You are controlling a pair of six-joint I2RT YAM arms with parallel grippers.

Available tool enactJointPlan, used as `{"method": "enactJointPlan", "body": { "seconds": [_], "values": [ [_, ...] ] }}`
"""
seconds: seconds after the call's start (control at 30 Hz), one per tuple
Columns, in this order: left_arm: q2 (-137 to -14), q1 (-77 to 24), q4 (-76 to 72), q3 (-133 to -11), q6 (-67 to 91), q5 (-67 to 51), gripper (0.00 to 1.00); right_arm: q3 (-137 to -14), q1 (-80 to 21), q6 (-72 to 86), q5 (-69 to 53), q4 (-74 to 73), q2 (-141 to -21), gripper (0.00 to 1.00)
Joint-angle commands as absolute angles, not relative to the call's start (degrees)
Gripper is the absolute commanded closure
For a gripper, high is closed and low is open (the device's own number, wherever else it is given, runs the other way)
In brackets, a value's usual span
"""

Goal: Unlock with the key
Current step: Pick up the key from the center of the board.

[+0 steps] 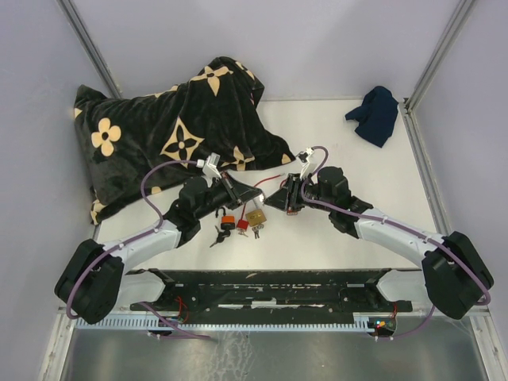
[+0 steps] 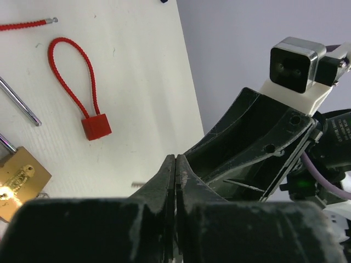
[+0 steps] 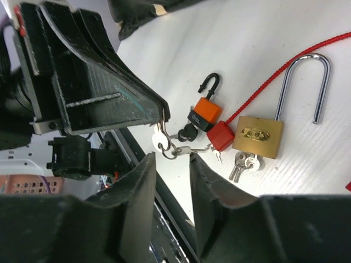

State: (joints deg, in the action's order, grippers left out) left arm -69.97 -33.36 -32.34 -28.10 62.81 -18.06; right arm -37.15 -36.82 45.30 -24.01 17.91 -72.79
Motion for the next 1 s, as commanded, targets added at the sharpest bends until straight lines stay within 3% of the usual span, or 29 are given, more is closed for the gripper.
{"method": "enactJointPlan", "body": {
  "seconds": [0.0, 0.2, 0.37, 0.83, 0.97],
  "values": [
    [-67.68, -33.4, -27.78, -33.08, 51.45, -19.87, 0.97, -41.71, -35.86, 39.46, -28.7, 15.2, -71.08, 0.58],
    [-68.63, -33.42, -26.78, -35.45, 47.43, -26.28, 0.97, -43.78, -34.03, 36.85, -34.14, 14.85, -71.55, 0.51],
    [-67.52, -33.4, -27.84, -35.25, 46.64, -28.5, 0.97, -44.88, -31.89, 35.68, -37.75, 14.69, -72.41, 0.51],
    [-68.3, -33.46, -34.73, -34.71, 50.69, -32.02, 0.97, -45.29, -31.69, 36.23, -46.65, 19.54, -75.64, 0.65],
    [-68.14, -33.44, -36.86, -34.17, 52.07, -32.56, 0.97, -44.6, -31.64, 36.28, -47.24, 21.0, -76.03, 0.73]
  ]
}}
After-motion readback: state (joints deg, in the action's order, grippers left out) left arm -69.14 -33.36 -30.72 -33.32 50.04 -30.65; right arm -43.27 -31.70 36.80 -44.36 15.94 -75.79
